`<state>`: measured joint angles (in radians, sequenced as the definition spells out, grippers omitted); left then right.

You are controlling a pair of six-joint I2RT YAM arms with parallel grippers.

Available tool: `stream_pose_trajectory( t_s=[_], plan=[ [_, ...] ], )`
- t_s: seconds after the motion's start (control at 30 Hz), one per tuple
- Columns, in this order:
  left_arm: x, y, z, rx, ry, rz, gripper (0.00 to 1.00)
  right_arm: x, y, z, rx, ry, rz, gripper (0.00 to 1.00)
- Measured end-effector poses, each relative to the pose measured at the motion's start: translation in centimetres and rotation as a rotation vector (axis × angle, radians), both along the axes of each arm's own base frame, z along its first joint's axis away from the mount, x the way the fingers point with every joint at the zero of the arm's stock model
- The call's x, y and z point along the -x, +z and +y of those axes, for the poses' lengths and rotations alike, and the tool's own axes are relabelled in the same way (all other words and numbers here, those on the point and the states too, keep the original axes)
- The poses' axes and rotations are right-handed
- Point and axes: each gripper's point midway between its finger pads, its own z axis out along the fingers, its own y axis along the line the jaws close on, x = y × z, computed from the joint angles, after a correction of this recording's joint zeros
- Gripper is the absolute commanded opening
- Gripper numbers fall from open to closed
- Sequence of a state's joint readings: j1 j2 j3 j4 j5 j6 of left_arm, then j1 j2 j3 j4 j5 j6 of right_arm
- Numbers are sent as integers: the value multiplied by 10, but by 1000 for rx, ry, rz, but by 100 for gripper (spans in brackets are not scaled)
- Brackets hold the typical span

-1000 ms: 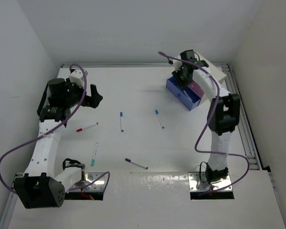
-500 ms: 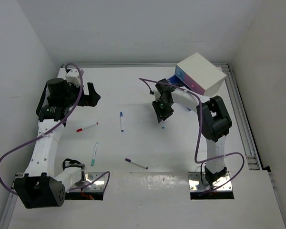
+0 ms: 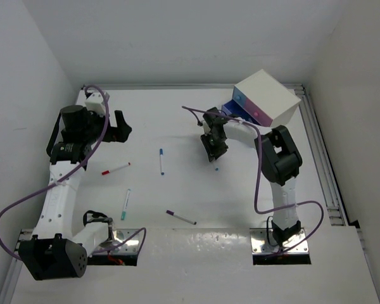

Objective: Sort the stationery into containers
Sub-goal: Pick up the pen from the center of the board.

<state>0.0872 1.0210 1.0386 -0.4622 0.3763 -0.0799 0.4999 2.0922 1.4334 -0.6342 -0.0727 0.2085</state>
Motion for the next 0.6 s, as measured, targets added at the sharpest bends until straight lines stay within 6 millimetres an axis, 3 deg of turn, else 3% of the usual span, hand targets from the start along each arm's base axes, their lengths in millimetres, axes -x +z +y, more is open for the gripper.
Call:
stream_pose_trajectory(
  t_s=[0.13,0.17,0.4,0.5,0.6],
  plan=[
    [1,-4,1,-1,4,8,100,-5,-1,1,29,12,-36,16],
    [1,-4,1,-2,6,10,100,-6,-1,0,37,21,-45,8],
    [0,-4,4,-6,11,9,100,-7,2,-7,65,61,-66,0],
    [0,-4,3,-11,3,5,100,-13,17,-22,86,96,-85,0],
    [0,-4,2,-10,-7,3,99,-46,53,-41,104,128,-173,0]
  ],
)
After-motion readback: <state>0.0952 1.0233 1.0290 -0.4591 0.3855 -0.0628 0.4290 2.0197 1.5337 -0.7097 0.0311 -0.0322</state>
